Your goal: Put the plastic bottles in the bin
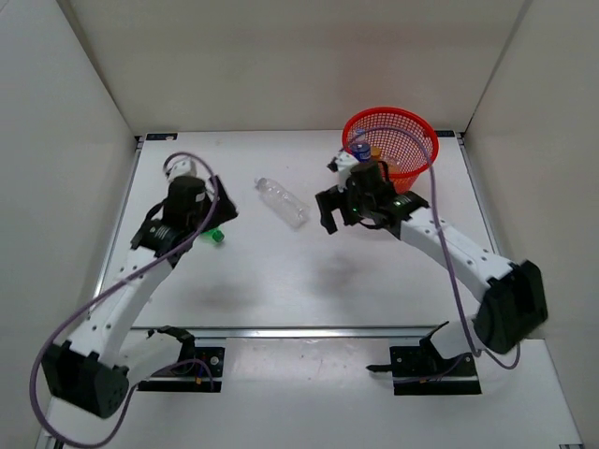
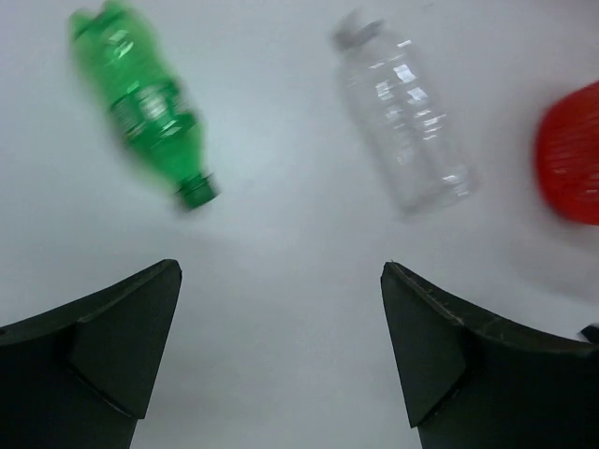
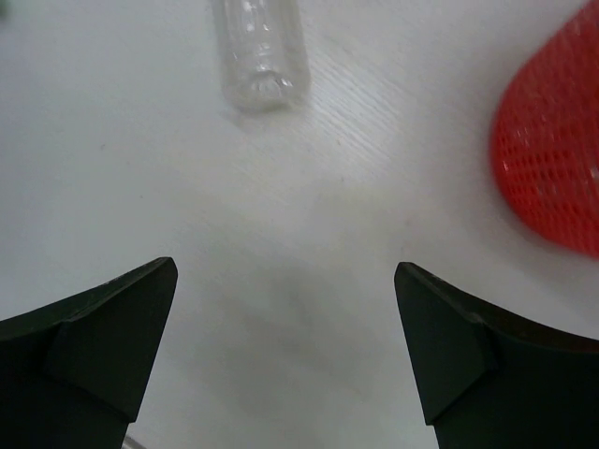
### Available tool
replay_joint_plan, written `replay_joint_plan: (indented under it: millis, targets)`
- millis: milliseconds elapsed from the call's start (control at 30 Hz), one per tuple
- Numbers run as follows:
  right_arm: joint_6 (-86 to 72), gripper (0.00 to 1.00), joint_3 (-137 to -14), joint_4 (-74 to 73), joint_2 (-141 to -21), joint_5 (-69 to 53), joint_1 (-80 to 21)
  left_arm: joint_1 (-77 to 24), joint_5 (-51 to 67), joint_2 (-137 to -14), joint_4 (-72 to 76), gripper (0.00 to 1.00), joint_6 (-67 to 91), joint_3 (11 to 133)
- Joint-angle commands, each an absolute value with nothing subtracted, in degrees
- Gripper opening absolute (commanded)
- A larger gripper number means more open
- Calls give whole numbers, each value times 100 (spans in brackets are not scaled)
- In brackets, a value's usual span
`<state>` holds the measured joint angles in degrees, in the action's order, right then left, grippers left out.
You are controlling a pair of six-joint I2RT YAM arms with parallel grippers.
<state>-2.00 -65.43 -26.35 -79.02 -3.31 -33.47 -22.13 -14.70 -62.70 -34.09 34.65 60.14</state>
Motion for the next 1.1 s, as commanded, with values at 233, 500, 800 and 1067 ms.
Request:
replay_joint_plan:
  millis: [233, 500, 800, 1067]
  targets:
    - [1099, 98, -10104, -2505, -11441, -291, -3850, -1407, -1943, -4808, -5202, 99, 3736, 5264]
    - [792, 94, -11688, -3075, -13226, -315, -3692, -1441, -2294, -4807, -5291, 99, 3595, 5449]
    - [694, 44, -11979, -3261, -13483, -317, -3780, -1354, -2267, -4764, -5256, 99, 3647, 5414]
    - [501, 33, -11928, -3244, -11710, -440, -3657, -1371, -2198, -4772, -5054, 99, 3691, 5247]
